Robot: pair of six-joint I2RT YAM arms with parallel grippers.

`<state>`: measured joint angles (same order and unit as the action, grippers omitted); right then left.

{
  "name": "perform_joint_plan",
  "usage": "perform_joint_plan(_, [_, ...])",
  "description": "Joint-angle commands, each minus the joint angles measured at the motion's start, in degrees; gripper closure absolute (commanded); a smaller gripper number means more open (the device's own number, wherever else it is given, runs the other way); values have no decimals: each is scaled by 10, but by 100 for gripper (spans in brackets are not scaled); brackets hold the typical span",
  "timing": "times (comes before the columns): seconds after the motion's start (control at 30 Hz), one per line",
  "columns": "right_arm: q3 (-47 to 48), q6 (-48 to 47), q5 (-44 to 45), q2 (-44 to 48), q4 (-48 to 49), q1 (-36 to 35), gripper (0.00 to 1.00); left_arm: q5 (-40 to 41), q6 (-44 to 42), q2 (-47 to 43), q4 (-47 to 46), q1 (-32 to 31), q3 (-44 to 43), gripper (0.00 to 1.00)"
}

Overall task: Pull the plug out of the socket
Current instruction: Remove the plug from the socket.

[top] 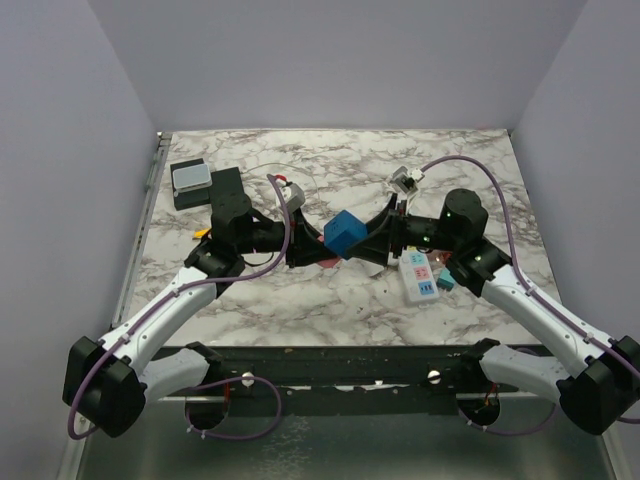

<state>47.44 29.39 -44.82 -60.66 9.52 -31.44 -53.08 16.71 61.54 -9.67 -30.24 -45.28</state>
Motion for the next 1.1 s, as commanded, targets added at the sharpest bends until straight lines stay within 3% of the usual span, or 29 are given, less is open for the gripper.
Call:
perform_joint_plan(0.0, [6, 12, 32, 22, 64, 15, 99, -9, -2, 8, 15, -6, 4, 100])
perform_joint_plan(0.23, [-10, 15, 22, 33, 85, 19, 99, 9, -5, 0, 14, -7, 3, 100])
perform_joint_plan(0.53, [-90, 93, -32, 24, 236, 18, 99, 42, 7, -7, 0, -5, 8, 100])
perform_joint_plan(0.8, [-36, -65, -22, 44, 41, -22, 99, 32, 16, 16, 1, 3, 2, 100])
perform_joint_plan(1.07, [-40, -52, 48, 56, 33, -27, 99, 21, 8, 23, -1, 4, 5, 100])
